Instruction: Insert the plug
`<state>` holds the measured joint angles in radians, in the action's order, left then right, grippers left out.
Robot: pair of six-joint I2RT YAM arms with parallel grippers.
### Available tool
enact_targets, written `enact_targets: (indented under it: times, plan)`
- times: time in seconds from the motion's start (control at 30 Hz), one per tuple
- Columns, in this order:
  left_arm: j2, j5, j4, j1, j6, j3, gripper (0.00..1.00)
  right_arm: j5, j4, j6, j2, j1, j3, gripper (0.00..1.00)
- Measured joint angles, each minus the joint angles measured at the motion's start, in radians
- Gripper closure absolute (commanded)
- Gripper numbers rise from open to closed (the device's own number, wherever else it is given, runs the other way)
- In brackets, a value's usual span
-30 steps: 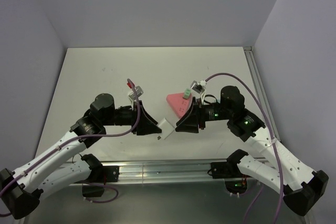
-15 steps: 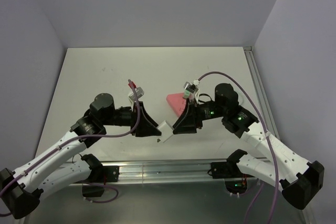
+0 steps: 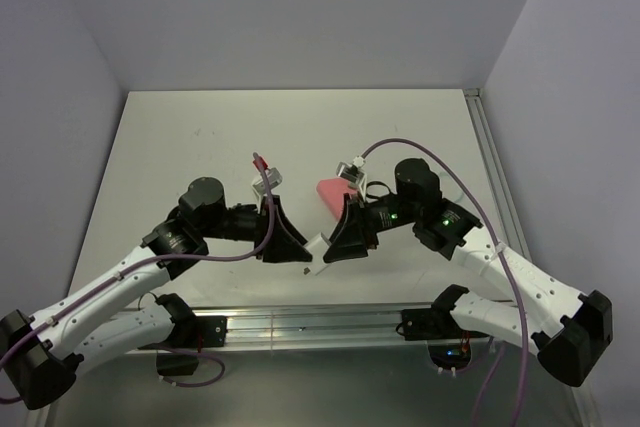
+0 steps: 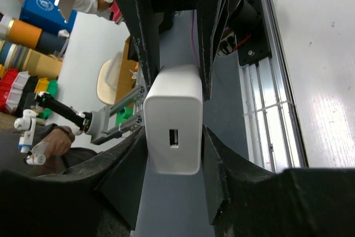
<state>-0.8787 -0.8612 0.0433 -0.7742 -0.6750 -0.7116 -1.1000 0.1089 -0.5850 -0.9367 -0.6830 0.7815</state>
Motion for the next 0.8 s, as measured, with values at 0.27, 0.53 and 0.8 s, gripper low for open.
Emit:
enact_targets:
  times: [0.27, 0.53, 0.8]
  plan:
    - [-0.003, 0.007, -0.023, -0.009, -0.006, -0.003, 0.68, 0.003, 0.032, 0.024, -0.033, -0.014, 0.024, 1.0]
    - [0.02, 0.418, -0.147, 0.003, -0.02, -0.027, 0.09, 0.334, 0.248, 0.112, -0.03, -0.023, 0.106, 1.0]
    - [0.062, 0.956, -0.14, 0.051, -0.158, 0.004, 0.19, 0.976, 0.386, 0.253, -0.097, -0.013, 0.19, 1.0]
